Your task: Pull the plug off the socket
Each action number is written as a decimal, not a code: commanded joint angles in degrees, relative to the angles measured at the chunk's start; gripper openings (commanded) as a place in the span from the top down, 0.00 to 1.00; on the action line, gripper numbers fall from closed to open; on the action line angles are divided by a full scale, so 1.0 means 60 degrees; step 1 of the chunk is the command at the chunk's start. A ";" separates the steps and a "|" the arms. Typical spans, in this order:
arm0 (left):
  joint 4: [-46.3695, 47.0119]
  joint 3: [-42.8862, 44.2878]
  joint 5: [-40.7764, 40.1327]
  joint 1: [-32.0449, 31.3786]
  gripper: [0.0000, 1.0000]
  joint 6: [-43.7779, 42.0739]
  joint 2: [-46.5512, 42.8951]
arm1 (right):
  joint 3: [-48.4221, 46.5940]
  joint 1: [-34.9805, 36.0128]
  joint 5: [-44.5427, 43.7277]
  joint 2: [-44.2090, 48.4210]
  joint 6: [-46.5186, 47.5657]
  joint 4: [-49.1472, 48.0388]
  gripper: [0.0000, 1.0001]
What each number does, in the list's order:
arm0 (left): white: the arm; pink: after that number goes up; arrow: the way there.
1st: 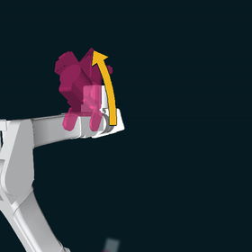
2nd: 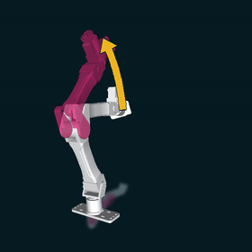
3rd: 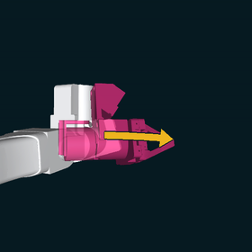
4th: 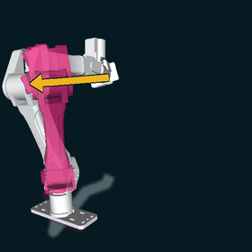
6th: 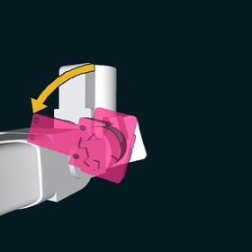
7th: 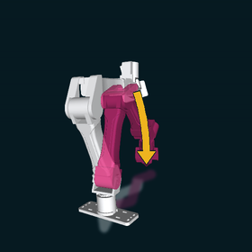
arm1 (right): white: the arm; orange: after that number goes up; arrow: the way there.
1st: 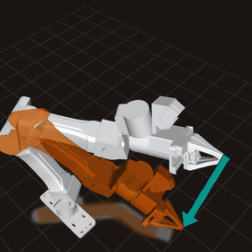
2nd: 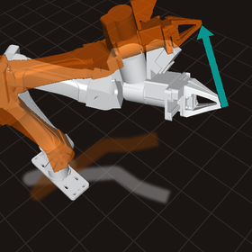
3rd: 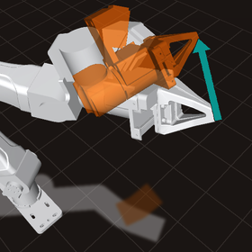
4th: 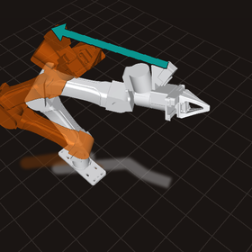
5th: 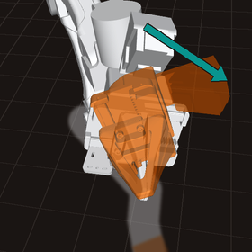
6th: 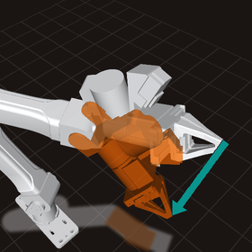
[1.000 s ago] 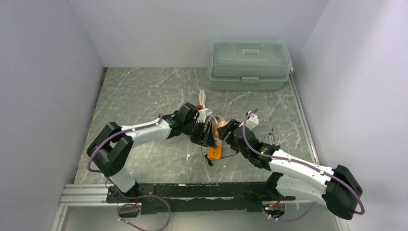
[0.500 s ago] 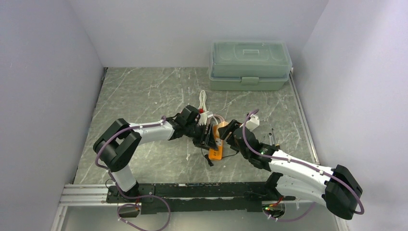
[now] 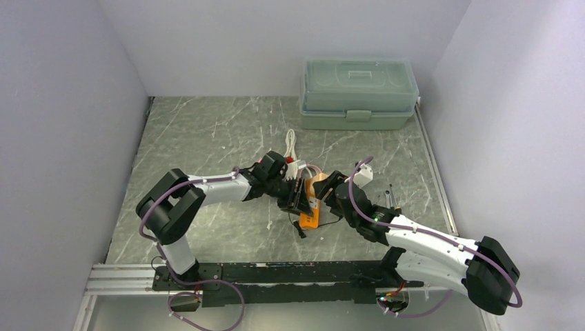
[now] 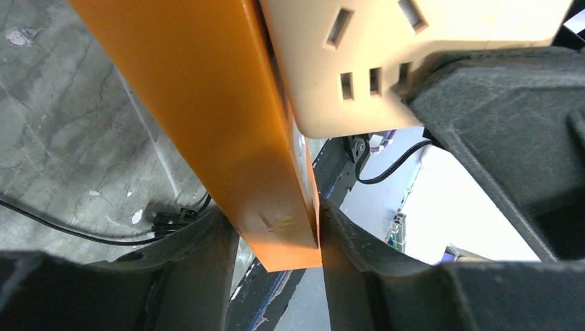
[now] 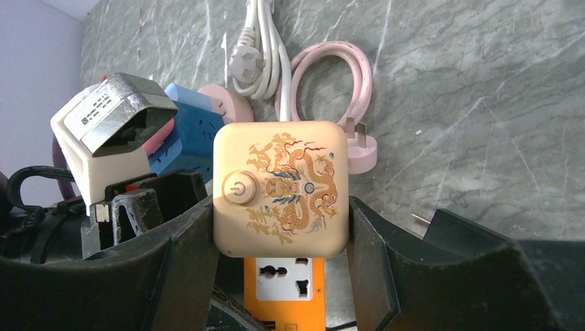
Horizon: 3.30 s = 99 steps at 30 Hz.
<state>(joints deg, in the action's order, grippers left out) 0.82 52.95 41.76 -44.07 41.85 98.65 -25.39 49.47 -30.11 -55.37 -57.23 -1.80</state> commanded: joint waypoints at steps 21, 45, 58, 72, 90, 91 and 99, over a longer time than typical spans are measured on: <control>-0.0089 0.0184 0.0038 -0.0053 1.00 -0.0046 0.0133 | -0.1345 0.1609 -0.2452 -0.1019 0.0084 0.0043 1.00; -0.0122 0.0181 -0.0091 -0.0052 1.00 -0.0123 -0.0127 | -0.0003 0.0375 -0.0221 -0.0049 -0.0413 -0.1476 1.00; -0.0658 0.0299 -0.0296 -0.0048 1.00 -0.0186 0.0104 | -0.1773 0.1790 -0.2468 -0.1088 -0.0321 0.0840 1.00; -0.0728 0.0298 -0.0418 0.0007 1.00 -0.0370 -0.0109 | -0.0824 0.1425 -0.1568 -0.0174 -0.0394 -0.0161 1.00; -0.1096 0.0390 -0.0711 0.0089 1.00 -0.0561 -0.0293 | -0.0643 0.0727 -0.0660 -0.0118 -0.0454 -0.0405 1.00; -0.1196 0.0420 -0.0773 0.0081 1.00 -0.0569 -0.0286 | -0.0796 0.0854 -0.0859 -0.0164 -0.0439 -0.0269 1.00; -0.1400 0.0469 -0.0798 0.0153 1.00 -0.0577 -0.0255 | -0.1759 0.1686 -0.2041 -0.0867 -0.0128 0.0815 1.00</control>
<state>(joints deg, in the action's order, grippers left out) -7.11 53.67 38.57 -43.57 39.79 98.94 -30.72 57.93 -38.79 -59.90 -58.22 5.61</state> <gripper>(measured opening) 0.405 0.624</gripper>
